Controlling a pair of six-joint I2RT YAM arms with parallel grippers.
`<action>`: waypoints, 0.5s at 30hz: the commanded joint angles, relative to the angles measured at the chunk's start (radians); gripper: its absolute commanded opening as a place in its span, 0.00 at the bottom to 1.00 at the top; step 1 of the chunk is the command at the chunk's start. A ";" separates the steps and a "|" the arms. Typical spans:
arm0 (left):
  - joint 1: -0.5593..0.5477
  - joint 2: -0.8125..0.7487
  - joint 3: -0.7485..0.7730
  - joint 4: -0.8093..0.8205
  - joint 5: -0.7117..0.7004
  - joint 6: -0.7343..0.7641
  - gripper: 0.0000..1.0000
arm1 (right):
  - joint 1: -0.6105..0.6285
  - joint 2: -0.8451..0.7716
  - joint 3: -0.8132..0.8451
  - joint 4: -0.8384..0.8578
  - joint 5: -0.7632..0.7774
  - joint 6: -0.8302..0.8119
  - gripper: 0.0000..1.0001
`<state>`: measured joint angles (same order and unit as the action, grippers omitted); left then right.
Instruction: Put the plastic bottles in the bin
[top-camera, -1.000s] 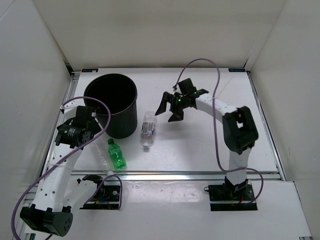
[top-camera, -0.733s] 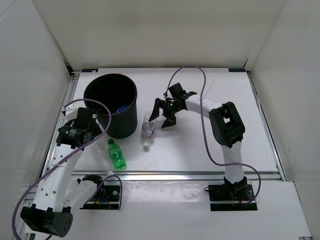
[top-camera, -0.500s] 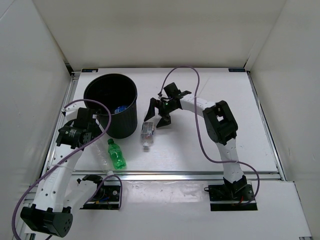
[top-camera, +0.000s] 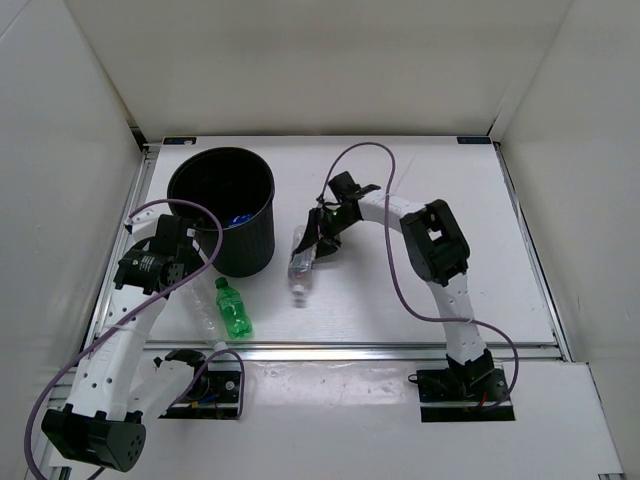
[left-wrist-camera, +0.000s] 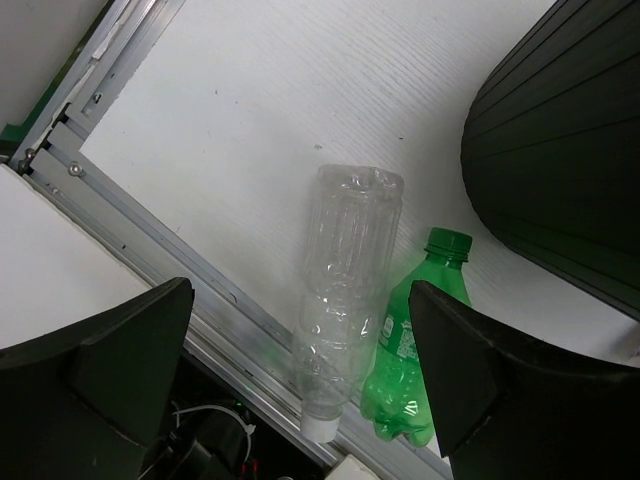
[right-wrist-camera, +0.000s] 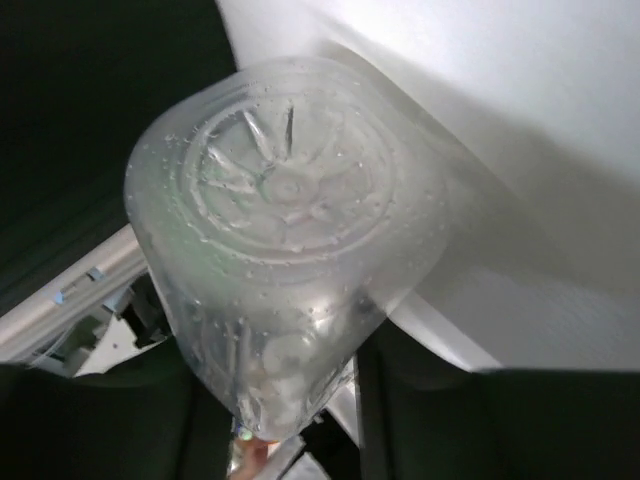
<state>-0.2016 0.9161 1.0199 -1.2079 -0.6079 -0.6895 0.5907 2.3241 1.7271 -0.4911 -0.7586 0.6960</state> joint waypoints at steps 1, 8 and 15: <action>-0.005 -0.005 -0.003 -0.001 -0.004 -0.033 1.00 | -0.044 -0.095 -0.093 -0.084 0.070 -0.018 0.30; 0.004 -0.014 -0.003 -0.034 -0.064 -0.145 1.00 | -0.112 -0.479 -0.036 -0.171 0.203 -0.053 0.19; 0.013 -0.086 -0.003 -0.073 -0.064 -0.320 1.00 | -0.042 -0.350 0.716 -0.182 0.251 -0.017 0.22</action>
<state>-0.1989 0.8806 1.0199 -1.2530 -0.6460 -0.9089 0.4950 1.9312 2.2089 -0.6884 -0.5079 0.6582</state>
